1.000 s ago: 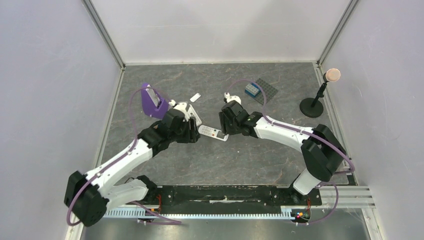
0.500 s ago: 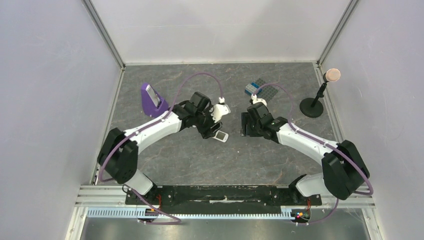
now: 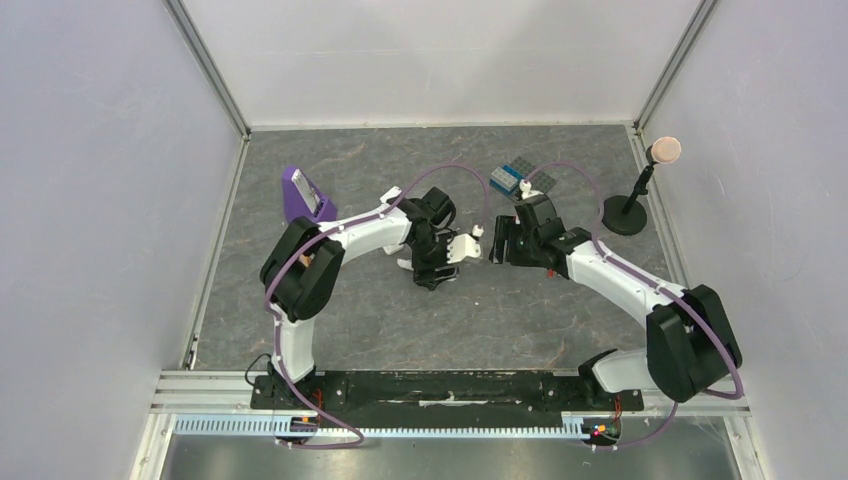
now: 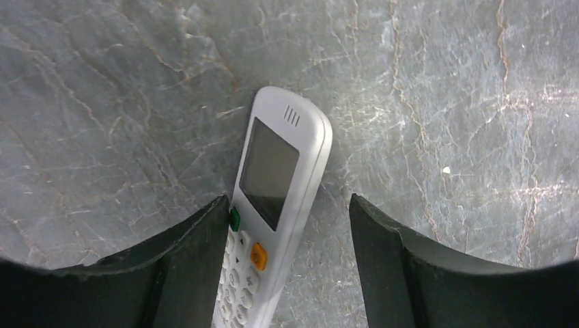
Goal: Load the batteries into the remote control
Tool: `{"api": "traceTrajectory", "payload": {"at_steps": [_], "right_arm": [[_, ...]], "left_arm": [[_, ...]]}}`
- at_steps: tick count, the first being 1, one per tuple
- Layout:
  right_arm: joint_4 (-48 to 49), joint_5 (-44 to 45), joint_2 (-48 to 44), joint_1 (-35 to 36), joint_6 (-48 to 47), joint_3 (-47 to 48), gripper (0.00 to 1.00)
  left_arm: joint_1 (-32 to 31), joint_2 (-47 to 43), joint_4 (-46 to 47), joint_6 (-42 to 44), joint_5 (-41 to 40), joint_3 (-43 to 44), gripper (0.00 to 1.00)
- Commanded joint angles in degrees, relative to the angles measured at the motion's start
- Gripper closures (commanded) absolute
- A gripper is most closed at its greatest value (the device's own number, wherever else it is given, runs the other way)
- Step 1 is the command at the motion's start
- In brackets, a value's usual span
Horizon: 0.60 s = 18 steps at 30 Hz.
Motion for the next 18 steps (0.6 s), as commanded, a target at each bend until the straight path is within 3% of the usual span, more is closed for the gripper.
{"api": "traceTrajectory", "payload": {"at_steps": [1, 10, 15, 18], "right_arm": [[0.9, -3.4, -2.2, -2.3, -0.6, 0.1, 0.33], [1.1, -5.2, -2.9, -5.0, -0.7, -0.6, 0.33], [1.1, -5.8, -3.6, -5.5, -0.7, -1.4, 0.34], [1.1, -6.4, -4.0, -5.8, -0.6, -1.4, 0.34]], "left_arm": [[-0.7, 0.7, -2.5, 5.4, 0.9, 1.1, 0.29], [-1.1, 2.6, 1.5, 4.8, -2.8, -0.1, 0.38], [-1.1, 2.6, 1.8, 2.1, -1.3, -0.1, 0.57], [-1.1, 2.2, 2.0, -1.0, 0.4, 0.3, 0.75]]}}
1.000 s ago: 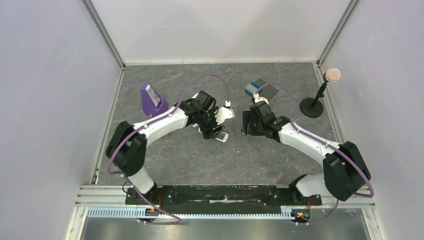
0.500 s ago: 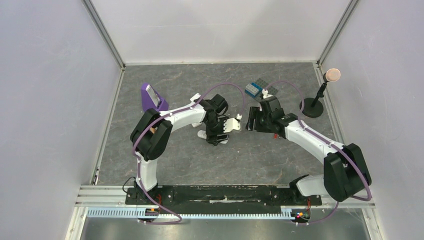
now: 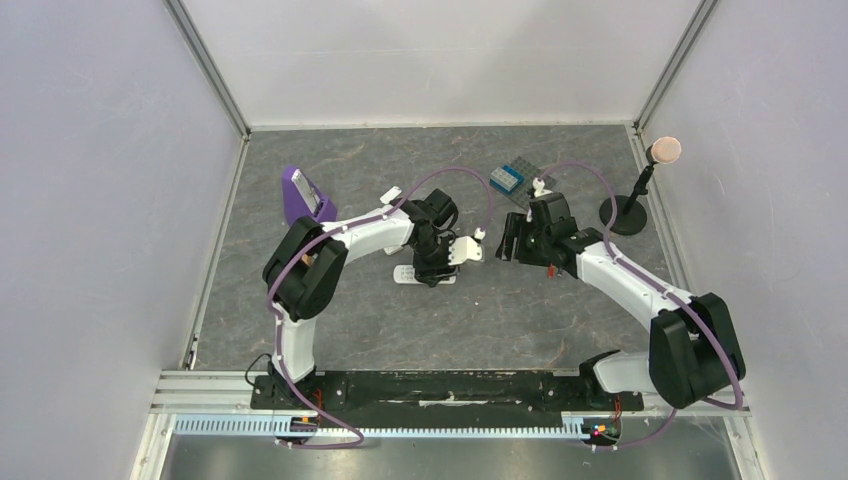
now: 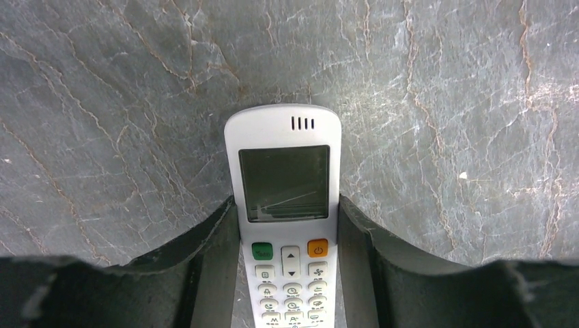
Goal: Load the batteries into the remote control
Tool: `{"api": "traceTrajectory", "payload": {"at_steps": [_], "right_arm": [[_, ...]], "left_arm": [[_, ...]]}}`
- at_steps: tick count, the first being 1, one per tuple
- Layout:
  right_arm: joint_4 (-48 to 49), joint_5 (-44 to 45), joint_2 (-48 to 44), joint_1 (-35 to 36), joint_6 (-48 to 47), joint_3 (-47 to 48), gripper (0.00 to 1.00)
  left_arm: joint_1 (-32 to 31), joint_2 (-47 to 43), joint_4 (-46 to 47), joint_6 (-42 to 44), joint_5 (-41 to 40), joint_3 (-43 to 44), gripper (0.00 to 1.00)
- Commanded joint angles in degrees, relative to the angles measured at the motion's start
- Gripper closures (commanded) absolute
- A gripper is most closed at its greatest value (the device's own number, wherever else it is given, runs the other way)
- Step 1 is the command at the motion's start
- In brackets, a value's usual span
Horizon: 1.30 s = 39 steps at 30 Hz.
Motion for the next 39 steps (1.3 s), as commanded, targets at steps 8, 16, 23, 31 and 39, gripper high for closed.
{"api": "traceTrajectory", "payload": {"at_steps": [8, 16, 23, 31, 39], "right_arm": [[1.7, -6.1, -6.6, -1.1, -1.2, 1.2, 0.28], [9.4, -19.3, -14.7, -1.5, -0.9, 1.7, 0.23], [26.5, -36.1, -22.9, -1.6, 5.3, -3.7, 0.15], [41.1, -42.8, -32.0, -1.6, 15.0, -10.0, 0.02], [47.1, -48.9, -33.9, -1.1, 23.0, -13.1, 0.02]], "left_arm": [[-0.2, -12.2, 11.8, -23.5, 8.8, -2.7, 0.97], [-0.1, -26.1, 23.2, -48.3, 9.5, -5.6, 0.98], [0.9, -33.9, 42.1, -77.7, 15.0, -13.2, 0.98], [1.2, -41.3, 58.8, -99.3, 15.0, -20.7, 0.98], [1.2, -47.4, 65.2, -106.4, 11.3, -26.6, 0.98]]}}
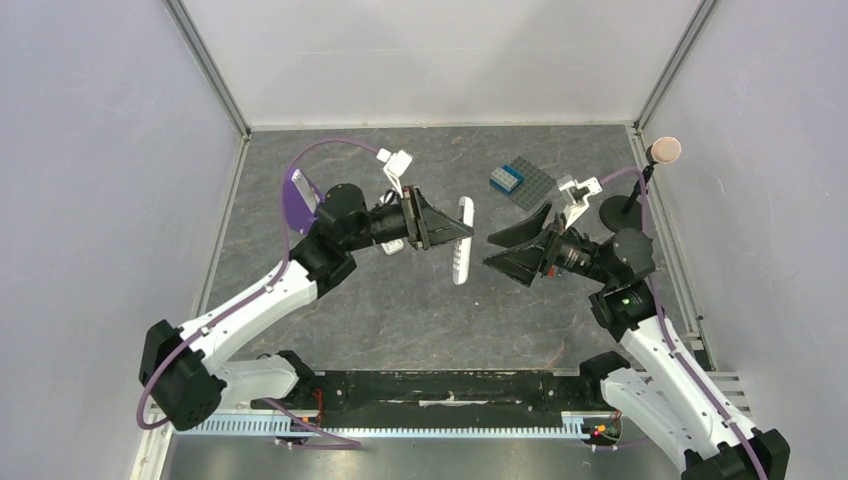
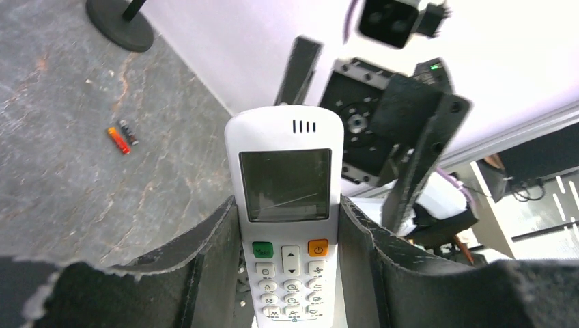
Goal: Load the batteries into the remote control
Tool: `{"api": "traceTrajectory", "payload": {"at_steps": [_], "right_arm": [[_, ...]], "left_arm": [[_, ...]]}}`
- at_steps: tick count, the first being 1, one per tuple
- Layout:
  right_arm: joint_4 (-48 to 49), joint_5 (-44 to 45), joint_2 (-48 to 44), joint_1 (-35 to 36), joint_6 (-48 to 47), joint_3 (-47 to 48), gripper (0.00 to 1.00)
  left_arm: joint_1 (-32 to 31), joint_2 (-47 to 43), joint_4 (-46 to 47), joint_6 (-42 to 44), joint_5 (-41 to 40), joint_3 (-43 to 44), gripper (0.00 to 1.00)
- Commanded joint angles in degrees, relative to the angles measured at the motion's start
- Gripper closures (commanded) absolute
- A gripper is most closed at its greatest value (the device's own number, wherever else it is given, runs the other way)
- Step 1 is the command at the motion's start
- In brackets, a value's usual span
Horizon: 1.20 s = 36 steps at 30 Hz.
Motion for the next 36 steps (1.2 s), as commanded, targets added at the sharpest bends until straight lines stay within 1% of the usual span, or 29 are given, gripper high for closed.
{"api": "traceTrajectory", "payload": {"at_steps": [1, 3, 6, 8, 13, 15, 17, 22, 26, 29, 31, 32, 34, 36], "right_arm": [[6.7, -5.0, -0.1, 0.7, 6.3, -2.0, 0.02], [9.4, -5.4, 0.5, 1.5, 8.4, -2.6, 0.02], [16.8, -5.7, 1.7, 3.7, 12.7, -3.5, 0.02], [18.8, -4.9, 3.0, 6.0, 14.2, -3.2, 0.02], [14.0, -1.2, 7.9, 12.0, 10.4, -0.6, 0.02], [10.7, 0.7, 9.3, 13.4, 8.0, 0.5, 0.02], [10.9, 2.4, 10.1, 13.9, 7.9, 0.6, 0.02], [15.2, 4.7, 10.4, 14.1, 9.1, 0.0, 0.15], [15.9, 4.5, 10.6, 14.4, 8.6, 0.1, 0.21], [16.6, 3.5, 11.3, 14.7, 8.6, 0.3, 0.31], [16.7, 3.0, 11.5, 14.8, 8.7, 0.3, 0.43], [16.6, 2.8, 11.7, 14.9, 8.7, 0.2, 0.52], [16.3, 2.5, 11.8, 15.0, 8.4, 0.1, 0.64], [15.5, 2.4, 11.9, 15.1, 7.9, 0.2, 0.72]], "left_arm": [[0.0, -3.7, 11.3, -9.7, -2.3, -3.4, 0.98], [-0.1, -4.1, 15.4, -11.6, -2.6, -5.0, 0.98], [-0.1, -4.3, 16.7, -12.3, -2.8, -5.6, 0.98], [-0.2, -4.4, 17.5, -12.3, -2.8, -5.8, 0.98], [-0.2, -4.5, 17.7, -11.4, -2.9, -5.0, 0.98], [-0.2, -4.5, 17.9, -11.1, -2.5, -4.8, 0.98], [-0.2, -4.6, 17.9, -11.1, -2.4, -5.1, 0.98], [-0.2, -5.3, 17.9, -11.2, -1.5, -6.1, 0.98], [-0.3, -6.1, 19.3, -11.5, -1.3, -7.7, 0.97], [-0.3, -6.6, 19.4, -11.4, -1.9, -8.4, 0.96], [-0.3, -6.5, 19.4, -11.4, -1.8, -8.6, 0.95], [-0.3, -6.6, 19.4, -11.3, -1.8, -8.7, 0.94], [-0.3, -6.8, 19.2, -11.1, -2.2, -8.9, 0.9], [-0.3, -7.2, 18.2, -10.3, -2.8, -9.0, 0.88]]}}
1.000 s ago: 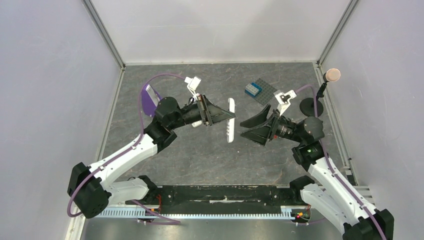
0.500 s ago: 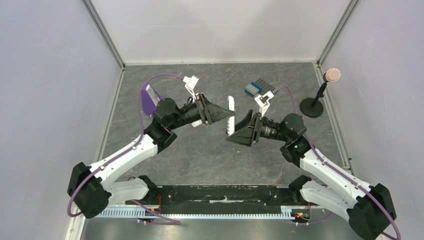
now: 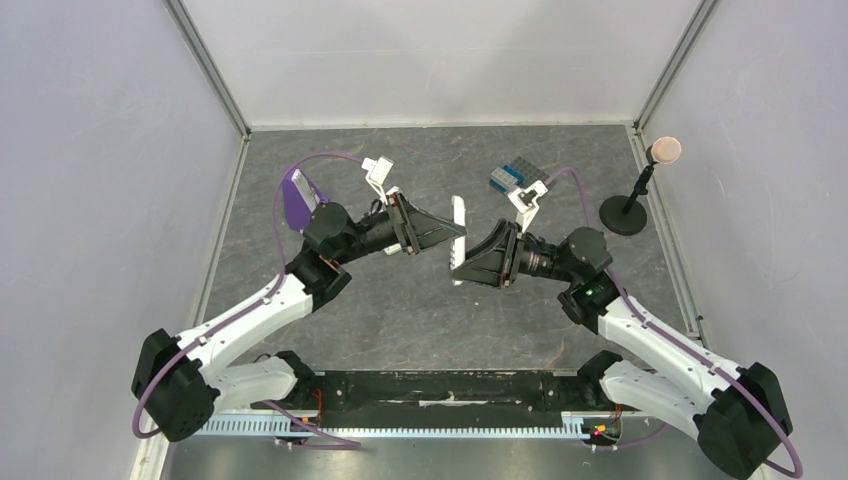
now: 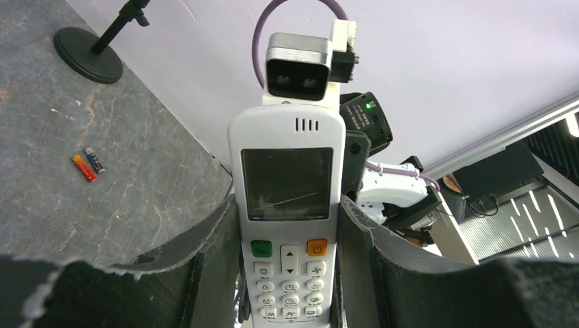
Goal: Load the batteries into the remote control
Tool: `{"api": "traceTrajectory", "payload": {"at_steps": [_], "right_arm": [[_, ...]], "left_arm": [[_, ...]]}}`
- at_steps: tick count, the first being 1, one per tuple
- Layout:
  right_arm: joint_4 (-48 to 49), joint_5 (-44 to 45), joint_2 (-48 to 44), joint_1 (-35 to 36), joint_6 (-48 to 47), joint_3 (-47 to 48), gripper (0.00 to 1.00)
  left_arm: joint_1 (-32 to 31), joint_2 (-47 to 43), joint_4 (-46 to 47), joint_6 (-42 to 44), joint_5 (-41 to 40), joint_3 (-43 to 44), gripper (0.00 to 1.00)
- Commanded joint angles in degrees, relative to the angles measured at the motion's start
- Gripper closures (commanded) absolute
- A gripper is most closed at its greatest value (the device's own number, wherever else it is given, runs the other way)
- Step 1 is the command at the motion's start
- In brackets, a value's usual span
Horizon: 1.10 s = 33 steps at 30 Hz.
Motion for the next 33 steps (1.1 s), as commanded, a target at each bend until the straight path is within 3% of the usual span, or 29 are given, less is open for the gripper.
{"api": "traceTrajectory", "payload": {"at_steps": [1, 4, 8, 15, 28, 33], "right_arm": [[1.0, 0.2, 0.4, 0.2, -3.5, 2.6, 0.74], [-6.7, 1.3, 1.1, 0.3, -9.9, 5.3, 0.79], [-23.1, 6.5, 2.3, 1.3, -24.9, 10.7, 0.82], [-34.3, 17.0, 6.6, 5.2, -37.4, 15.0, 0.85], [-43.6, 34.6, 12.9, 16.0, -49.4, 20.2, 0.87], [-43.7, 38.8, 15.0, 18.5, -50.6, 21.0, 0.88]], "left_arm": [[-0.3, -2.3, 1.4, 0.0, -0.7, -0.2, 0.87], [-0.3, -3.1, -2.8, 2.5, -2.2, 0.0, 0.72], [-0.3, -4.3, -9.4, 6.0, -4.5, 0.3, 0.43], [-0.3, -6.1, -21.8, 13.9, -12.7, 0.9, 0.29], [-0.3, -4.7, -41.3, 24.7, -24.0, 6.0, 0.28], [-0.3, -3.3, -42.8, 23.2, -23.9, 6.1, 0.37]]}}
